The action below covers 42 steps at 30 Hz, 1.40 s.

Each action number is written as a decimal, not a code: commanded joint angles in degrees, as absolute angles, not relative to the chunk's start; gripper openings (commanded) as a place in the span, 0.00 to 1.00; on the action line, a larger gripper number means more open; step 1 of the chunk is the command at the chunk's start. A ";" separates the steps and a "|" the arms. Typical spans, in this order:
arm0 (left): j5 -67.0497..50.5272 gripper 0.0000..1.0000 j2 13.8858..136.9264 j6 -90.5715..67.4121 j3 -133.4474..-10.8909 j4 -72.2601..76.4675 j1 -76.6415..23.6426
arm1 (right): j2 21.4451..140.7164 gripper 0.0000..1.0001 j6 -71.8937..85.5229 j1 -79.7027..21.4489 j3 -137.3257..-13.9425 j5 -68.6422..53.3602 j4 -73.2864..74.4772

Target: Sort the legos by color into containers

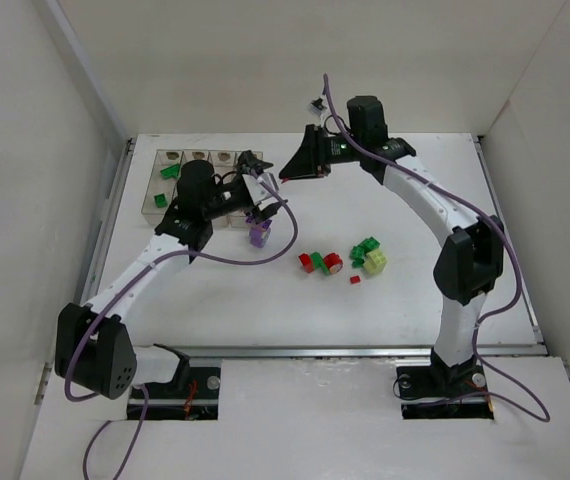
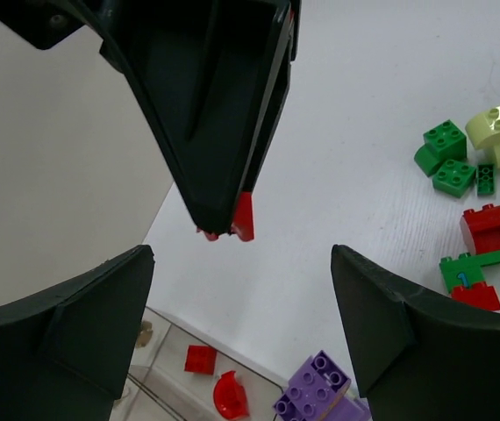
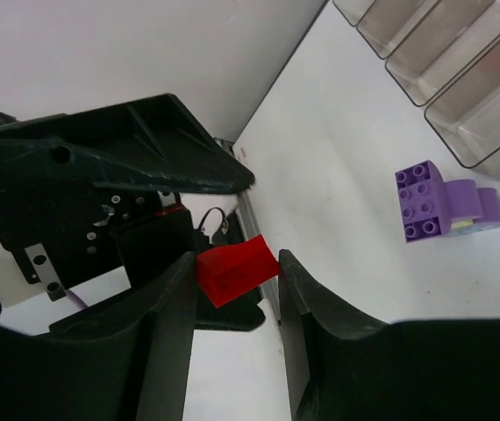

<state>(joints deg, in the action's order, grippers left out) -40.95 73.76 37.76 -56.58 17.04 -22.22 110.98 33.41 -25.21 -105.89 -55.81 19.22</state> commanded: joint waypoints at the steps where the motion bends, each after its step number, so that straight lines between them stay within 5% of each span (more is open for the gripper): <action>1: -43.51 0.79 73.83 35.33 -57.66 21.71 -23.72 | 108.81 0.00 34.28 -25.75 -105.73 -59.41 14.77; 7: -42.98 0.56 74.36 33.93 -58.18 24.51 -24.26 | 108.81 0.00 34.28 -26.28 -105.12 -60.03 14.77; 19: -42.98 0.32 74.36 32.70 -58.71 24.52 -24.26 | 109.34 0.00 34.28 -26.28 -104.06 -60.03 14.77; 25: -41.93 0.11 74.88 33.22 -58.18 24.52 -24.26 | 109.34 0.00 34.28 -26.28 -104.06 -60.56 14.77; 29: -41.22 0.00 74.88 33.22 -57.66 24.52 -24.26 | 109.95 0.40 34.28 -26.28 -104.06 -61.79 14.77; 32: -40.08 0.00 74.88 33.22 -57.66 24.52 -24.26 | 109.95 1.00 34.28 -26.28 -104.06 -61.27 14.77; 42: -22.24 0.00 82.61 22.50 -59.84 25.31 -18.30 | 106.62 1.00 39.55 -19.08 -95.28 -44.13 13.37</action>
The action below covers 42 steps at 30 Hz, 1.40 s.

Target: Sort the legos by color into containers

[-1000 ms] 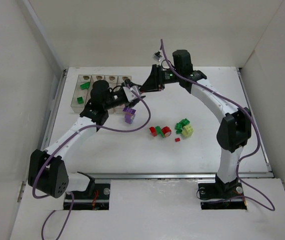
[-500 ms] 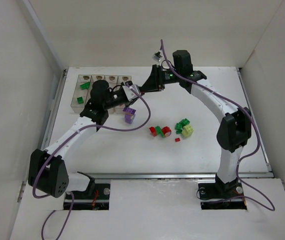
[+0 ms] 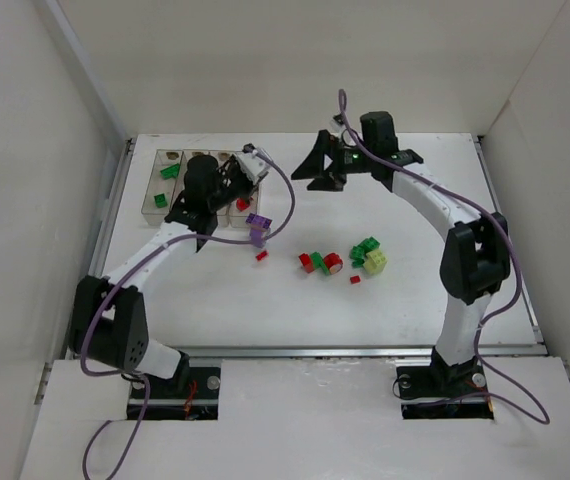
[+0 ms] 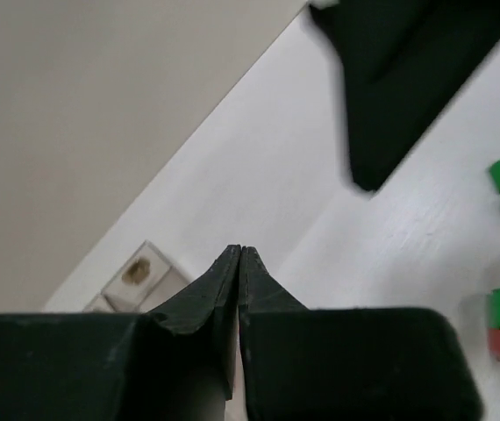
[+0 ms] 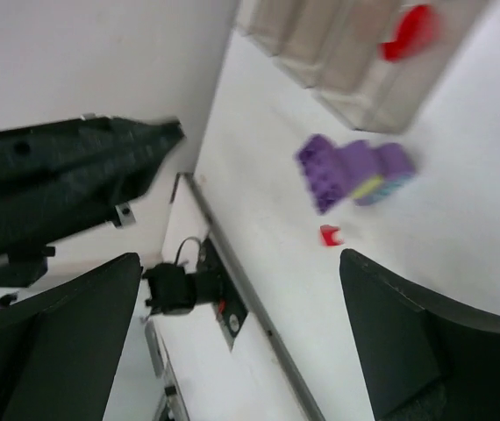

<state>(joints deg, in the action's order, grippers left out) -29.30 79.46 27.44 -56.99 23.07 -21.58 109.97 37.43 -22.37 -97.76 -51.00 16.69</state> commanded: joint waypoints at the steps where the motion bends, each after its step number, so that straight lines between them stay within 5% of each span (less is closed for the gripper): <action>1: -22.24 0.00 83.40 22.50 -59.85 25.31 -17.67 | 106.00 1.00 39.55 -19.07 -94.75 -44.12 12.75; 14: -27.59 0.00 84.91 32.85 -64.69 11.97 -13.45 | 106.00 1.00 29.83 -18.46 -96.15 -38.25 21.84; 18: -30.06 0.29 80.08 37.18 -61.19 6.24 -12.92 | 106.00 1.00 15.18 -23.01 -100.80 -25.43 34.95; 19: -30.06 0.61 79.20 35.79 -60.30 6.24 -12.14 | 106.00 1.00 11.55 -26.68 -101.68 -19.83 37.50; 20: -29.36 0.75 77.54 33.94 -59.60 7.37 -11.52 | 106.00 1.00 7.86 -28.81 -102.30 -17.34 39.79; 24: -20.76 0.95 75.24 20.33 -58.71 8.96 -8.01 | 108.45 1.00 -5.26 -39.36 -100.65 -9.76 49.11; 31: 1.38 0.99 67.60 8.80 -54.93 7.57 -5.80 | 108.63 1.00 -7.74 -50.88 -96.32 -2.47 50.62; 36: 14.21 0.99 63.20 8.09 -53.71 4.92 -6.86 | 108.63 1.00 5.16 -54.39 -98.78 -1.07 51.15; 42: 14.85 0.99 55.38 4.49 -52.65 2.81 -4.83 | 107.59 1.00 33.94 -60.03 -98.54 8.00 51.26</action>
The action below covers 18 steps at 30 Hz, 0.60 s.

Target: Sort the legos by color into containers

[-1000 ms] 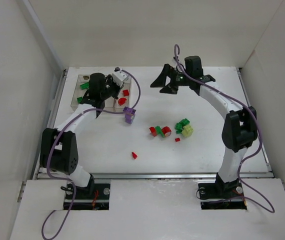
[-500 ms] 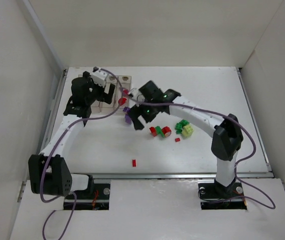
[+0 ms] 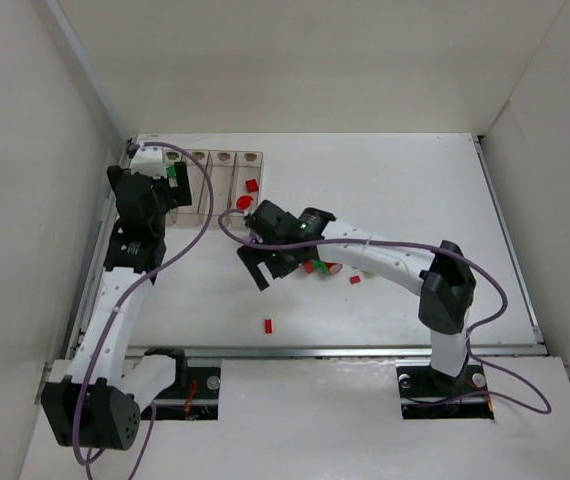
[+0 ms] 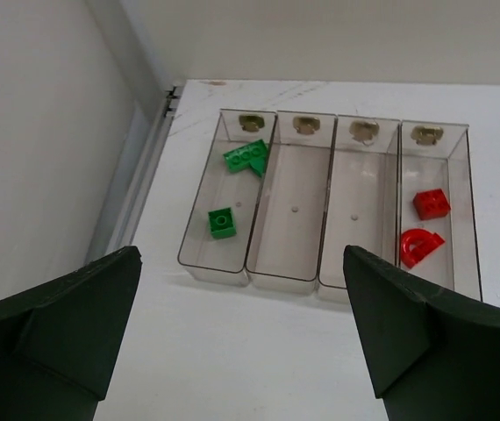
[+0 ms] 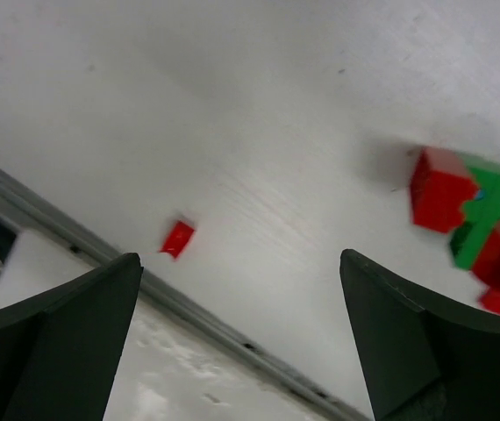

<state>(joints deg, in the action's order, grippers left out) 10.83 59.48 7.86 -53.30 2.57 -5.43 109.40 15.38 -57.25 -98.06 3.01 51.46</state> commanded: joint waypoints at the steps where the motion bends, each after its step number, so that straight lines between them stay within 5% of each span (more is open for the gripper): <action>1: 14.85 0.99 54.24 3.09 -52.12 2.81 -4.14 | 106.88 1.00 37.41 -60.90 -96.52 8.00 49.94; 14: 7.12 0.99 41.58 0.80 -47.46 7.03 -2.72 | 107.58 1.00 61.08 -68.91 -80.70 13.89 39.74; 18: 6.60 0.99 41.57 -0.26 -47.46 5.89 -2.72 | 109.85 0.91 60.92 -68.91 -77.95 13.27 34.01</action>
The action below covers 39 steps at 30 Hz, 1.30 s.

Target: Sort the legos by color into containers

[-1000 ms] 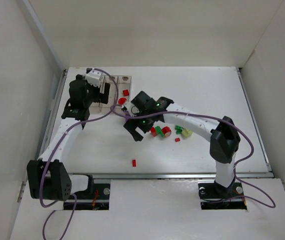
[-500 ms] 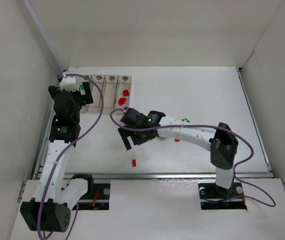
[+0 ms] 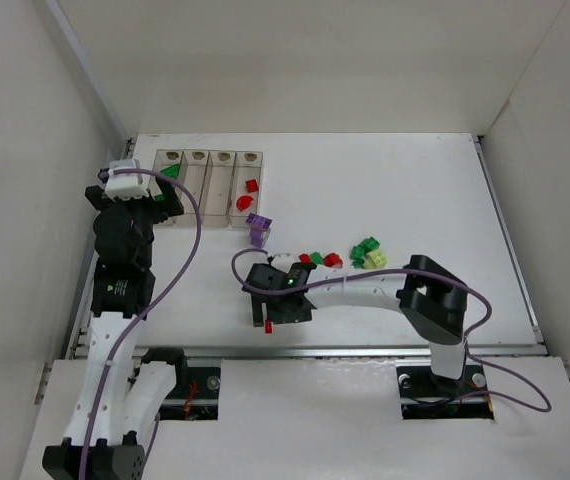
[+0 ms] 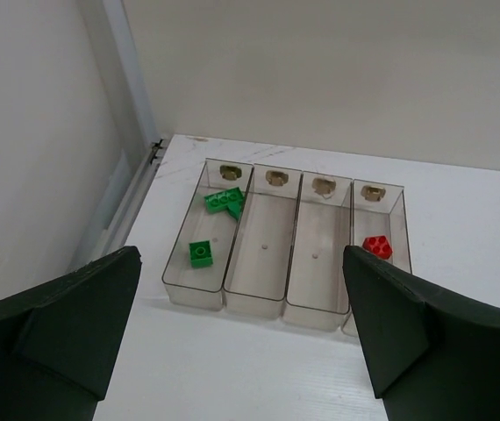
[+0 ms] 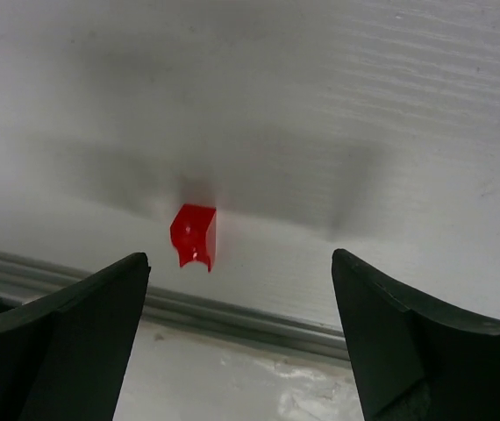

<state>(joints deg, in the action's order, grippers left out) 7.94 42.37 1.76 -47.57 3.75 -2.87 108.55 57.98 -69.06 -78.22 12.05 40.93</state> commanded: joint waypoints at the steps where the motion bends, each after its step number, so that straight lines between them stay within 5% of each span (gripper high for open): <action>1: 6.59 0.99 41.57 -0.79 -47.98 5.19 -2.72 | 111.08 0.89 60.91 -68.91 -78.66 13.27 34.01; 8: 5.98 0.99 40.52 -0.79 -48.52 3.87 -2.72 | 114.87 0.54 58.80 -68.91 -80.95 13.27 33.84; 12: 7.21 0.99 39.99 -0.27 -47.99 3.34 -2.72 | 114.87 0.14 58.27 -68.91 -80.95 12.74 34.53; 22: 8.26 0.99 37.18 -0.26 -45.80 2.81 -2.72 | 113.82 0.00 50.29 -68.91 -88.93 13.89 38.58; 26: 8.26 0.99 36.65 -0.26 -45.79 2.20 -2.72 | 112.15 0.00 41.94 -68.38 -104.96 21.34 40.34; 33: 9.32 0.99 34.37 0.26 -46.32 0.53 -2.72 | 121.71 0.00 34.73 -54.52 -128.81 21.02 38.33; 39: 3.26 0.99 34.54 0.79 -46.32 0.00 -2.72 | 132.53 0.00 27.51 -46.33 -136.49 12.40 23.04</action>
<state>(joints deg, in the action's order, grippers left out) 6.90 34.44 0.21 -46.06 -1.13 -2.87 126.41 32.27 -48.16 -134.74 17.10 29.47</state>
